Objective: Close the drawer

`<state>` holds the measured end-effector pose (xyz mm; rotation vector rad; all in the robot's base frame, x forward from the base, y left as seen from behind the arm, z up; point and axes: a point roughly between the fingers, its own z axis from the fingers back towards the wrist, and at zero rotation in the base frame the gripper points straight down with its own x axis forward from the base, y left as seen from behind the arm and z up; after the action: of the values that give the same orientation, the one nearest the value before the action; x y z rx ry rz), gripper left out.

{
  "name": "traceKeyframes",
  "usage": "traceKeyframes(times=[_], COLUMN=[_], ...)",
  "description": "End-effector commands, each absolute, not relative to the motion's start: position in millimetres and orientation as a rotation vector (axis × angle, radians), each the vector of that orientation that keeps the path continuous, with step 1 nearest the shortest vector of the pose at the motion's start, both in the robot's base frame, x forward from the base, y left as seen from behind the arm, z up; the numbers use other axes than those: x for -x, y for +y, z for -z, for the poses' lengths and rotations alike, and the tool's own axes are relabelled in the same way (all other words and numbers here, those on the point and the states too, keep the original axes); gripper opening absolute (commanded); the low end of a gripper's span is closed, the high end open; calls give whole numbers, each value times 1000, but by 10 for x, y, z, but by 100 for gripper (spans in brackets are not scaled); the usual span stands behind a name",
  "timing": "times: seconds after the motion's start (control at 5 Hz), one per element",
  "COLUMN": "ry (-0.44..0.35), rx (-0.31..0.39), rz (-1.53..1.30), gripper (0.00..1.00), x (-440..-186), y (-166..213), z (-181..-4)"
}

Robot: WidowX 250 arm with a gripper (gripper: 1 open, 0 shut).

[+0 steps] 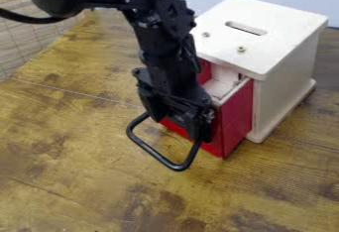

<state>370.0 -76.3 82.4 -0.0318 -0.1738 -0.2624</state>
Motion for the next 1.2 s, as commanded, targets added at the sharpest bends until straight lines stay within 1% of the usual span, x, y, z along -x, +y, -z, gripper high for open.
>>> traceKeyframes(times=[0.0, 0.2, 0.6, 1.0], ry=[-195, -198, -214, -226], rx=[50, 52, 32, 30], rz=[399, 424, 274, 285], gripper=[100, 100, 100, 100], x=[-3659, -3642, -3667, -3659], y=[-1074, -1128, -1110, -933], z=[-804, -726, -793, -510])
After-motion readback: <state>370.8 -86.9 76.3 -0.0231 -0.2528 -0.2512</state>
